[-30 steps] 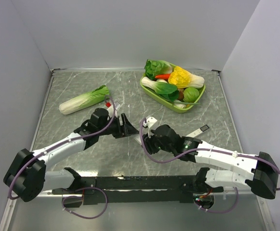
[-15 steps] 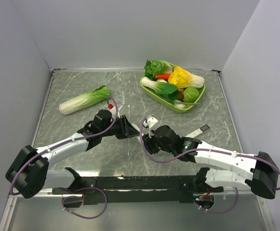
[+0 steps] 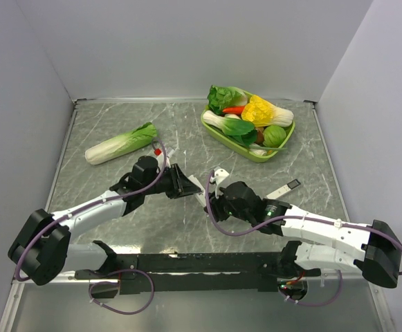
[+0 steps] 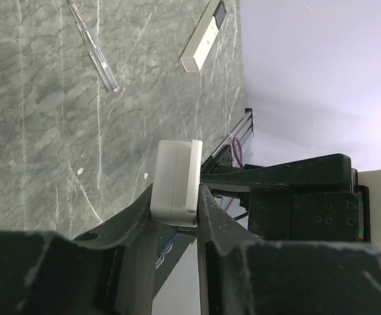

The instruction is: Unload the batteries from the remote control

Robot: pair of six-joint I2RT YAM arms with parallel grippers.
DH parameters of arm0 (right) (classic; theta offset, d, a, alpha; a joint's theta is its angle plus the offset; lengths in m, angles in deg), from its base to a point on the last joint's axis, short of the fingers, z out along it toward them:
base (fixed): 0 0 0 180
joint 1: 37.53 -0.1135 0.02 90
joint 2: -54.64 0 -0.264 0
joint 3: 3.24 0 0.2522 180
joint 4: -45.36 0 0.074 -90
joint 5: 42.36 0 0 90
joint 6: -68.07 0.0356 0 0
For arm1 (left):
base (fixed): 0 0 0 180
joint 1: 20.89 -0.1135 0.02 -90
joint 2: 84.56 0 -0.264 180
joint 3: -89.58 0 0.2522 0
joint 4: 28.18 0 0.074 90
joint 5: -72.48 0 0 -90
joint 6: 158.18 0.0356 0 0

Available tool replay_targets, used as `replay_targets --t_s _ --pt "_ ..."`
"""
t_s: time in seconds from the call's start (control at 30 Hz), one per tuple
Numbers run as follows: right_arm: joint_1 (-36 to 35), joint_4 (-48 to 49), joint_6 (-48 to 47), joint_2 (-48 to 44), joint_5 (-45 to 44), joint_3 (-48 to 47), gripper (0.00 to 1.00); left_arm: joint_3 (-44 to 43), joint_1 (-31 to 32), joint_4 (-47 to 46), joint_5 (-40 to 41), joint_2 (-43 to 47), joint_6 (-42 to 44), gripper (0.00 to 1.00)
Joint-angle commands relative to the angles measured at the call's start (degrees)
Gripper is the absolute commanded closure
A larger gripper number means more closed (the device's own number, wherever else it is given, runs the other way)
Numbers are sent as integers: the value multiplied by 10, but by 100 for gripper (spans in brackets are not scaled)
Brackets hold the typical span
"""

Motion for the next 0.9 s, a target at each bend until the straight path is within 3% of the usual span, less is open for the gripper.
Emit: replay_targets --t_s 0.0,0.27,0.43,0.87 --pt "-5 6 -12 -10 17 -9 100 -14 -19 38 58 -12 49 71" --pt "-5 0 -14 -5 19 -4 100 -41 -22 96 114 -5 74 49" --pt "-4 0 -10 18 17 -11 100 -35 -22 88 104 -19 71 47" --pt "-3 -63 16 80 -16 -31 100 -39 -46 162 185 -34 65 35"
